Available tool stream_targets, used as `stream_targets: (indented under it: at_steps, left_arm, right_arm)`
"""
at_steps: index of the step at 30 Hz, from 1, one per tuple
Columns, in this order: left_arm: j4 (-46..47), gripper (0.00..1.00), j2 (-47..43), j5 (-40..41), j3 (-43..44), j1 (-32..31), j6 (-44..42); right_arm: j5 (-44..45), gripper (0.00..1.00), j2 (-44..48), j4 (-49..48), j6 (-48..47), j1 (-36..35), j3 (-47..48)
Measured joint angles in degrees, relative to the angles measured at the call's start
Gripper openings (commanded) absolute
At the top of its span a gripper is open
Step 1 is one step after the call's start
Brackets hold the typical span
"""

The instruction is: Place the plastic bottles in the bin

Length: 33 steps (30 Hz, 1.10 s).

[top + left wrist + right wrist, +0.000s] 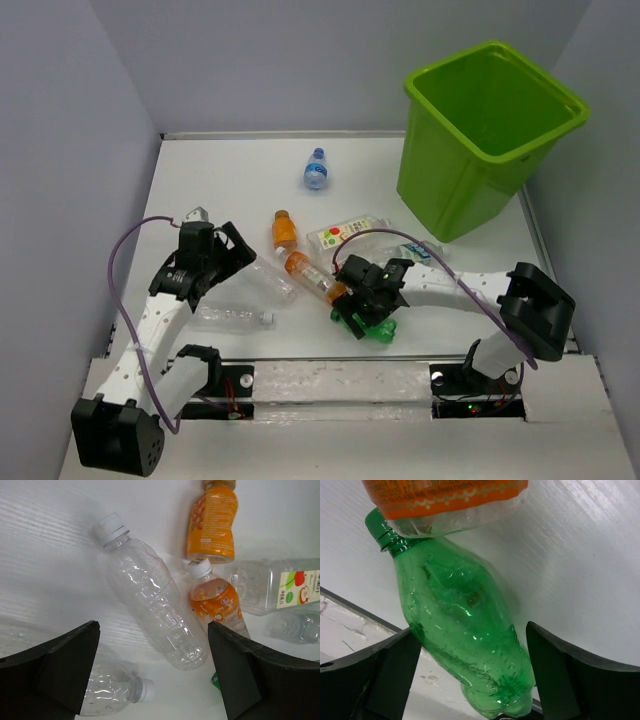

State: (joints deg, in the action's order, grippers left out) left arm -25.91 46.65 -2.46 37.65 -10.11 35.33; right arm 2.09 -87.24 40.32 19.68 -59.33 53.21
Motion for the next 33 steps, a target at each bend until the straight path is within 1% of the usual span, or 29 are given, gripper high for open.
stream_targets:
  at_steps: [1, 3, 6, 9, 12, 14, 15, 17, 19, 21, 24, 26, 28, 30, 32, 33]
  left_arm:
    - [0.1, 0.99, 1.2, 0.1, 0.0, 0.0, 0.4]
    - [0.6, 0.99, 4.0, 0.4, -0.2, 0.0, 1.2]
    - [2.5, 0.99, 6.6, 0.4, -0.9, 0.0, 3.1]
    - [4.2, 0.99, 8.7, 0.5, -1.6, 0.0, 4.4]
    - [5.6, 0.99, 11.1, 1.4, -1.7, -0.2, 5.5]
    - [6.6, 0.99, 12.3, 1.8, -1.7, -0.4, 6.2]
    - [7.1, 0.99, 12.7, 1.9, -1.7, -0.4, 6.6]
    - [8.7, 0.99, 13.6, 2.4, -2.1, -0.5, 7.4]
    - [10.1, 0.99, 14.4, 2.7, -2.8, -0.8, 8.1]
    - [11.0, 0.99, 15.7, 3.0, -3.5, -1.1, 8.6]
    - [11.9, 0.99, 17.9, 3.7, -3.8, -1.4, 8.7]
    - [12.7, 0.99, 18.8, 4.1, -4.3, -1.5, 8.7]
    - [13.6, 0.99, 18.9, 4.5, -5.0, -1.5, 9.0]
    - [14.4, 0.99, 19.2, 4.8, -5.7, -1.5, 9.2]
    - [15.1, 0.99, 20.1, 4.9, -5.9, -1.6, 9.6]
    - [15.7, 0.98, 20.8, 4.9, -6.0, -1.6, 9.6]
  right_arm:
    - [-0.1, 0.67, -0.5, 0.0, 0.0, 0.0, 0.0]
    - [-0.6, 0.58, -1.4, -0.1, 0.2, -0.1, 0.0]
    - [-1.0, 0.52, -0.6, 0.3, 0.5, -0.7, 0.0]
    - [-0.9, 0.45, 2.4, 0.8, 1.6, -2.3, -0.6]
    - [-0.8, 0.43, 8.6, 3.5, 3.1, -4.4, -1.4]
    - [-1.0, 0.41, 13.6, 5.1, 3.9, -5.8, -1.5]
    - [-1.1, 0.37, 15.8, 5.5, 4.1, -6.1, -1.5]
    - [-1.3, 0.36, 20.8, 6.7, 4.1, -6.6, -0.9]
    - [-0.9, 0.36, 24.6, 8.4, 3.7, -6.7, 2.5]
    - [0.6, 0.36, 26.5, 9.2, 3.0, -6.8, 8.8]
    - [6.4, 0.36, 27.4, 7.7, 0.8, -6.8, 20.6]
    - [13.7, 0.36, 27.1, 6.1, -1.6, -6.8, 29.8]
    - [21.2, 0.36, 27.0, 2.4, -4.8, -6.5, 36.7]
    - [28.5, 0.35, 27.0, -3.5, -10.6, -5.0, 40.8]
    - [34.2, 0.35, 26.9, -10.1, -16.6, -0.2, 43.0]
    - [36.4, 0.36, 26.8, -13.9, -19.6, 3.8, 43.6]
